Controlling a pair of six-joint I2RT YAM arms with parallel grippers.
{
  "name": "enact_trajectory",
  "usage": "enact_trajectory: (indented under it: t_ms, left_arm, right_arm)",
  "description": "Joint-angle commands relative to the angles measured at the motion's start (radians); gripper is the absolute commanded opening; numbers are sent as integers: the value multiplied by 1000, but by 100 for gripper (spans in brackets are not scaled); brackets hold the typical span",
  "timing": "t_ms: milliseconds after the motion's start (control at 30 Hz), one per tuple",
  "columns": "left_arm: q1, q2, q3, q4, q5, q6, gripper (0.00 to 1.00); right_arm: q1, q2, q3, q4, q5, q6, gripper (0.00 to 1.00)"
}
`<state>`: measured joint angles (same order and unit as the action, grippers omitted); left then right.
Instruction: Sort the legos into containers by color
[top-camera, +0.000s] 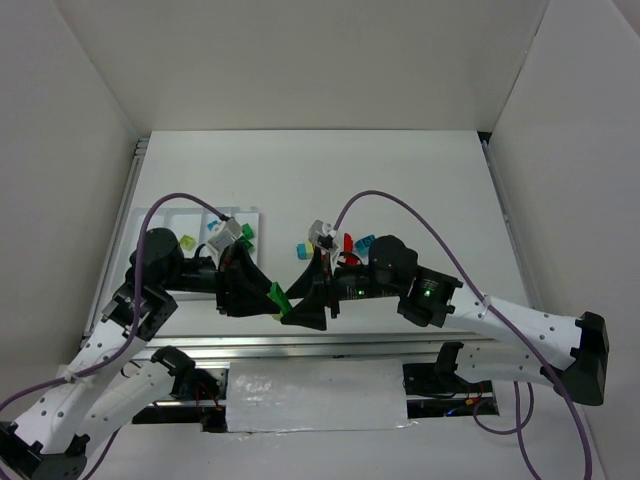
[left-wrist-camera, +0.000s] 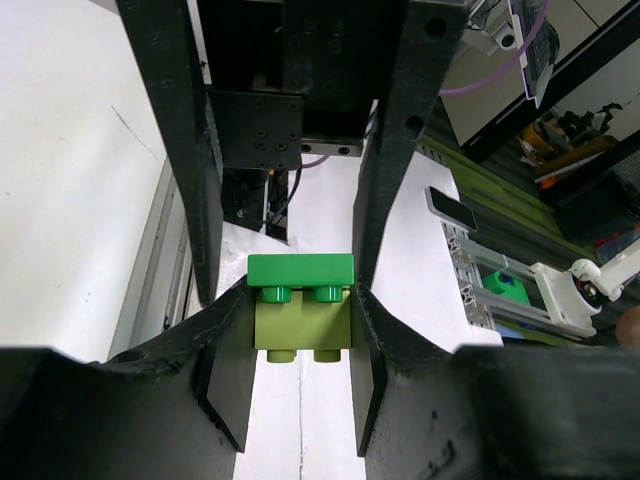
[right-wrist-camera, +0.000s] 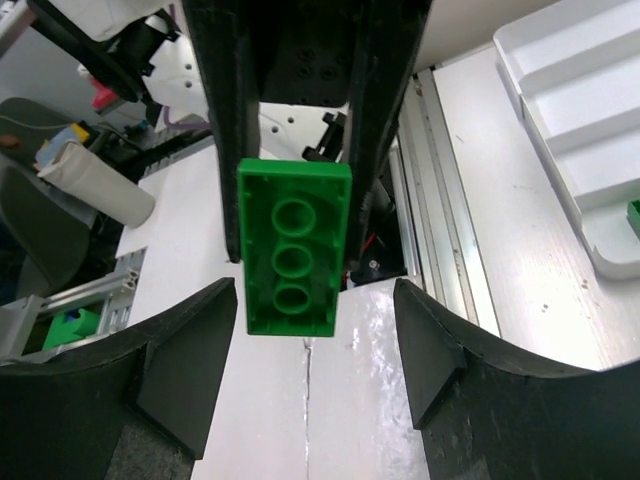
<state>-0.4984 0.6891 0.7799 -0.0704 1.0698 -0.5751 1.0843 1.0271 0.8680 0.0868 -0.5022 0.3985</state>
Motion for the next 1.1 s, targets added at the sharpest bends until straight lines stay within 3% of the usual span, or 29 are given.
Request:
enact_trajectory:
  t_ms: [0, 100, 200, 300, 333, 400, 533, 700, 900, 1000, 1033, 1067]
  left_arm:
    - [-2, -19, 32, 43, 18, 24, 0]
    - [-2, -28, 32, 46, 21, 24, 0]
    - [-2, -25, 30, 38, 24, 27, 0]
    - [-2, -13, 32, 32, 25, 32, 0]
    - [-2, -11, 30, 27, 24, 37, 0]
    - [-2, -10, 33, 17, 25, 40, 0]
    - [-2, -16, 48, -15, 24, 70, 0]
    - [-2, -17, 61, -61, 27, 103, 0]
    - [-3, -10, 61, -57, 13, 103, 0]
    - [-2, -10, 73, -106, -33, 118, 0]
    - [-3, -8, 87, -127, -106, 121, 0]
    - [-2, -7, 94, -155, -152, 130, 0]
  right_arm:
    - [2, -28, -6, -7, 39, -32, 71]
    - [-11, -24, -7, 14, 7, -20, 66]
    - [-11, -13, 5, 22, -13, -18, 50]
    - [-11, -12, 11, 36, -21, -13, 42]
    - [-11, -12, 12, 37, -21, -15, 24]
    - [-12, -15, 16, 30, -4, -20, 1]
    - [-59, -59, -41, 71, -41, -10, 0]
    - [-247, -124, -127, 148, -189, 62, 0]
    - [-262, -151, -135, 103, -210, 51, 0]
    - [-268, -154, -127, -31, -29, 34, 0]
    - [-279, -142, -117, -88, 175, 39, 0]
    - [-294, -122, -103, -155, 280, 48, 0]
